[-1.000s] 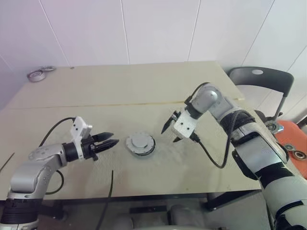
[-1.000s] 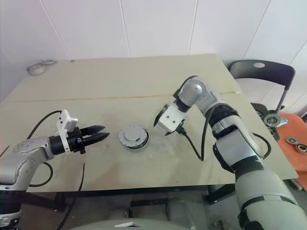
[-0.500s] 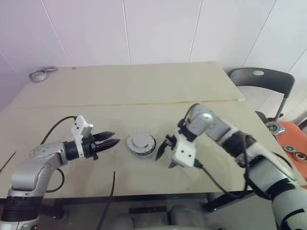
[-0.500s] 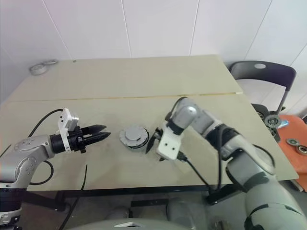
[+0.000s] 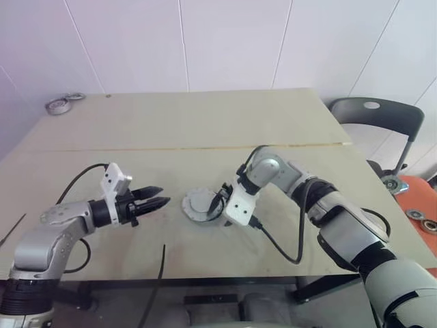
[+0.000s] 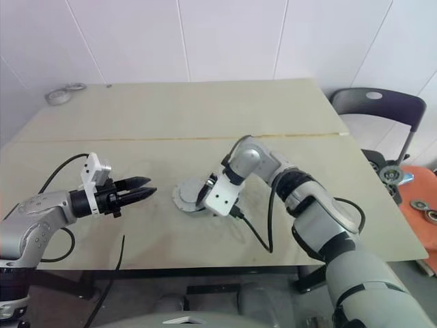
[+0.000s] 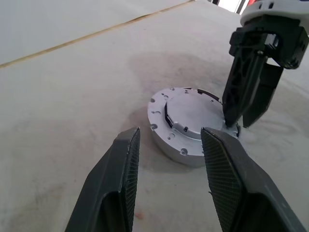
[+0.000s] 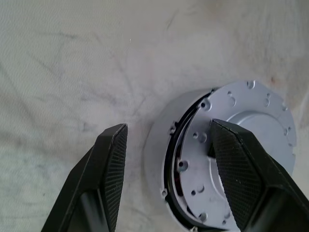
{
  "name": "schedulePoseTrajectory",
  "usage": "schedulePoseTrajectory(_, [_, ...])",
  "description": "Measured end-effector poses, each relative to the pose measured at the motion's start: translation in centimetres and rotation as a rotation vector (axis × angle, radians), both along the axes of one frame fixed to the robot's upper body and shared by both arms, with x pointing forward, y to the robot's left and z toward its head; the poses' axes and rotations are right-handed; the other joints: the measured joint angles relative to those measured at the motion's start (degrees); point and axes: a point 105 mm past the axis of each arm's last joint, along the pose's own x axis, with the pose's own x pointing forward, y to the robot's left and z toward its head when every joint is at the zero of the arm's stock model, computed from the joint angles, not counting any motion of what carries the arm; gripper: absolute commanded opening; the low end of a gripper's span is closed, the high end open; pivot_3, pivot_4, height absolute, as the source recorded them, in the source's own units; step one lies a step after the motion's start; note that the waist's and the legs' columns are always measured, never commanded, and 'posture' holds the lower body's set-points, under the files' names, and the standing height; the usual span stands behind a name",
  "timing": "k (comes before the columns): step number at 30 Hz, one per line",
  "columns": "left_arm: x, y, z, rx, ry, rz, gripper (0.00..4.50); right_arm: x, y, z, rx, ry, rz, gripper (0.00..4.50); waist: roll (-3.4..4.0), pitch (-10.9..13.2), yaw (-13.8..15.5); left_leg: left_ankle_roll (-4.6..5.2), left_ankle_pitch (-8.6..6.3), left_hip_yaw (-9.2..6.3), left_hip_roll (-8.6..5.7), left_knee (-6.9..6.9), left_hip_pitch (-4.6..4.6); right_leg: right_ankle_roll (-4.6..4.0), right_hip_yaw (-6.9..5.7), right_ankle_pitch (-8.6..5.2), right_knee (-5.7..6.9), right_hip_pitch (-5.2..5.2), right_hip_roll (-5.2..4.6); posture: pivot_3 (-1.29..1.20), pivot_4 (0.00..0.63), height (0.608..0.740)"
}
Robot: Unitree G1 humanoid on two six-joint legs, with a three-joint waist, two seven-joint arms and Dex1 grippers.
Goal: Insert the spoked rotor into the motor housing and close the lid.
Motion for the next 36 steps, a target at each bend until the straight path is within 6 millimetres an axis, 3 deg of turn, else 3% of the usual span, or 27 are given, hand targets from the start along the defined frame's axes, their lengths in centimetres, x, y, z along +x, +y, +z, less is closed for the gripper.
schedulePoseTrajectory(18, [-0.3, 0.5, -0.3, 0.011, 0.001, 0.045, 2.12, 0.9, -1.1, -0.1, -0.015, -0.087, 0.045, 2.86, 0.00, 0.0, -0.1, -0.13, 0.09, -0.02, 0.00, 0.08, 0.07, -0.07, 0.00, 0.01, 0.09, 0.08, 0.00, 0.00, 0.000, 0.740])
schedulePoseTrajectory(24, [-0.4, 0.5, -0.4, 0.010, 0.003, 0.047, 2.12, 1.5, -2.6, 0.2, -0.039, -0.096, 0.012, 2.86, 0.00, 0.0, -0.1, -0.13, 0.09, -0.02, 0.00, 0.03, 0.05, -0.05, 0.00, 0.02, 0.08, 0.05, 0.00, 0.00, 0.000, 0.740])
schedulePoseTrajectory(36, [-0.3, 0.3, -0.3, 0.005, -0.006, 0.046, 2.12, 1.3, -2.9, 0.0, -0.062, -0.081, 0.021, 2.86, 0.00, 0.0, -0.3, -0.13, 0.09, -0.02, 0.00, 0.01, 0.03, -0.04, 0.00, 0.03, 0.07, 0.02, 0.00, 0.00, 0.000, 0.740])
